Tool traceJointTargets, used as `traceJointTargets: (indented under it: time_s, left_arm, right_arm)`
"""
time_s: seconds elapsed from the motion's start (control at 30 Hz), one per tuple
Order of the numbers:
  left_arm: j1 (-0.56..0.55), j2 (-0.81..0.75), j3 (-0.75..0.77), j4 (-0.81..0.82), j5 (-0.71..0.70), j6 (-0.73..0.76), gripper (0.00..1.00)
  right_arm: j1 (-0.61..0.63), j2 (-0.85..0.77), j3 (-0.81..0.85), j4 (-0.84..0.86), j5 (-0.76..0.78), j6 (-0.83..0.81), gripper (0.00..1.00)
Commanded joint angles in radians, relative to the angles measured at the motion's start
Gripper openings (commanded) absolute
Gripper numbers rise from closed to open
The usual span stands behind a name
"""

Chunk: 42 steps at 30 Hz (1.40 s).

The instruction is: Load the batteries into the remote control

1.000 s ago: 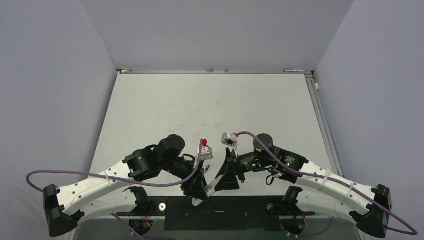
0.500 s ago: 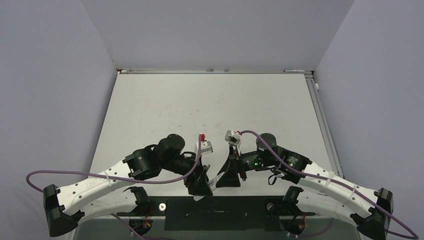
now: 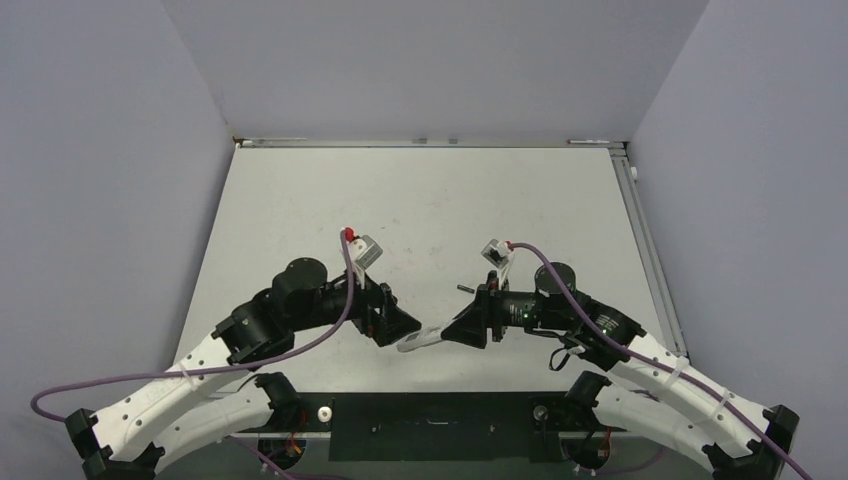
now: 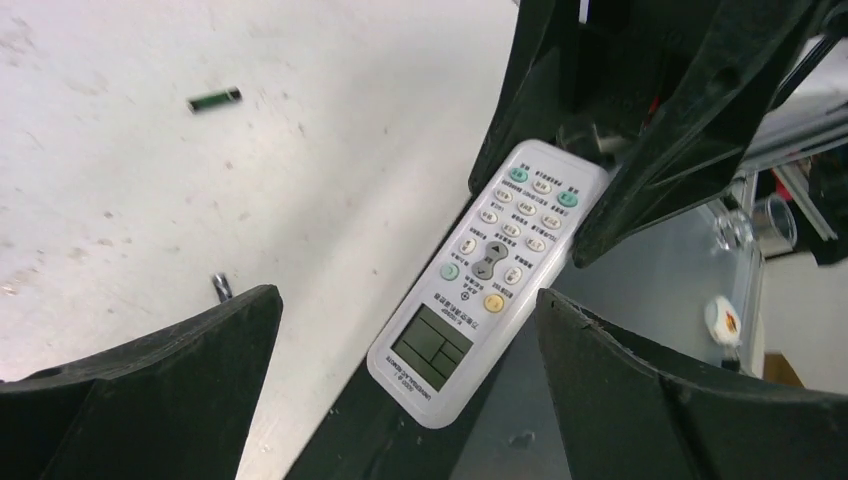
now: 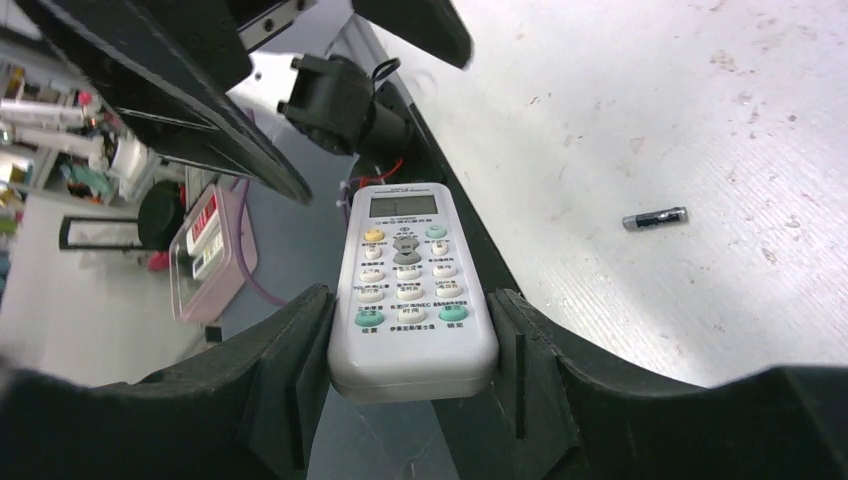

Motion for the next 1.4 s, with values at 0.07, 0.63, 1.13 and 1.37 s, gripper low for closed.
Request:
traceJointTargets:
  time_s: [0.07, 0.63, 1.13, 1.37]
  left_arm:
    - [0.025, -0.095, -0.074, 0.198, -0.114, 0.007, 0.96]
    - [0.025, -0.345, -0.563, 0.958, -0.233, 0.085, 1.00]
    - [0.025, -0.120, -0.583, 1.204, 0.008, 0.151, 0.73]
    - [0.026, -0.111, -0.609, 1.322, 0.022, 0.145, 0.71]
  right_arm:
    - [-0.084, -0.029, -0.033, 0.053, 0.083, 0.182, 0.08]
    - [-0.243, -0.033, -0.163, 0.334, -0.047, 0.495, 0.09]
    - [-0.244, -0.014, -0.218, 0.545, -0.096, 0.660, 0.09]
    - [-0.244, -0.024, -0.219, 0.545, -0.097, 0.670, 0.08]
